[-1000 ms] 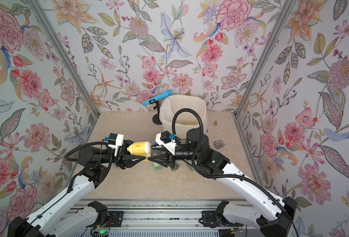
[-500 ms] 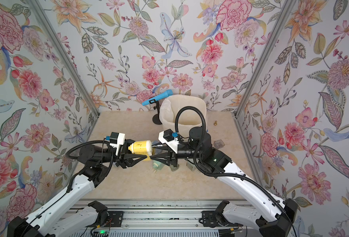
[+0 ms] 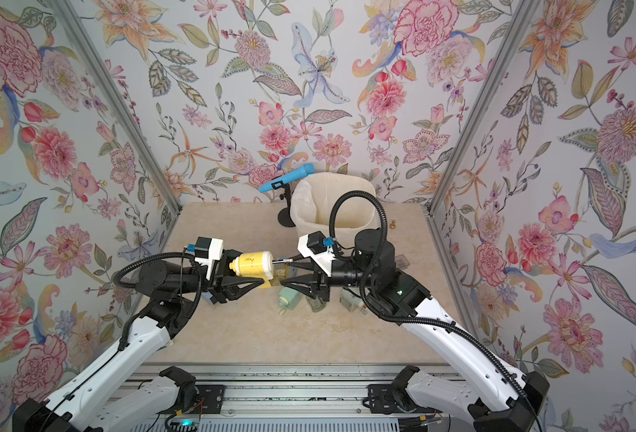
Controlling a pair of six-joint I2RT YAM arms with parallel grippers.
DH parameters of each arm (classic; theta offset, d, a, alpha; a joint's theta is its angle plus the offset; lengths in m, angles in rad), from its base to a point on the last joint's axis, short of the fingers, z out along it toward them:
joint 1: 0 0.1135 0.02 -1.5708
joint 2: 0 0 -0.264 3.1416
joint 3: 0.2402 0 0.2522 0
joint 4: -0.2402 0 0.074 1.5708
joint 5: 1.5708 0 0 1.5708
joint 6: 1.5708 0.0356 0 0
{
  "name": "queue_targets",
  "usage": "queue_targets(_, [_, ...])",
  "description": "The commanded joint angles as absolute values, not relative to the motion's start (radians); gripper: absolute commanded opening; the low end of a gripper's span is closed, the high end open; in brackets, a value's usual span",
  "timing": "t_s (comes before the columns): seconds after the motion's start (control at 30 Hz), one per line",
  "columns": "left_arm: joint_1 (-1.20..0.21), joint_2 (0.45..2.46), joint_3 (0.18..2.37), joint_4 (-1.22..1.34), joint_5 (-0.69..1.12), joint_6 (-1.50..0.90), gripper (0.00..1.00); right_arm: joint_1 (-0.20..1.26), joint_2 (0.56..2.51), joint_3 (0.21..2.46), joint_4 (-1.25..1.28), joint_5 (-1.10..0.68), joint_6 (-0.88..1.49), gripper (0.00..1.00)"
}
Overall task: Take out the pencil sharpener tray and clean the shavings
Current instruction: Open the container of the pencil sharpener.
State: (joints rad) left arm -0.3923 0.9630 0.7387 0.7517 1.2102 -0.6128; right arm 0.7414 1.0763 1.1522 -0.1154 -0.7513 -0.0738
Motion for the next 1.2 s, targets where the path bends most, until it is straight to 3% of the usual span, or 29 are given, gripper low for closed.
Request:
queue_targets(0.0, [-0.338,0.933,0.795,0.811,1.218,-0.572,0.18,0.719,1.034,1.17,-0.14,-0.764,-0.043,0.29])
queue_targets(0.27, [-0.238,0.964,0.846,0.815,1.208,-0.577,0.15,0.7,1.032,1.168,-0.143,-0.746,-0.04,0.28])
queue_targets(0.4, [-0.177,0.996,0.857,0.798,1.099,-0.534,0.12,0.697,1.026,1.161,-0.151,-0.738,-0.034,0.28])
queue_targets(0.53, [-0.168,1.039,0.836,0.722,0.855,-0.443,0.12,0.695,1.004,1.15,-0.154,-0.73,-0.028,0.28])
queue_targets(0.67, [-0.186,1.057,0.691,0.924,0.651,-0.466,0.07,0.684,0.99,1.152,-0.159,-0.727,-0.026,0.28])
queue_targets(0.93, [-0.382,1.059,0.399,1.087,0.073,-0.238,0.09,0.654,1.01,1.188,-0.158,-0.718,-0.014,0.28])
queue_targets(1.17, [-0.484,1.207,0.213,1.333,-0.196,-0.154,0.05,0.599,1.084,1.272,-0.158,-0.676,-0.006,0.29])
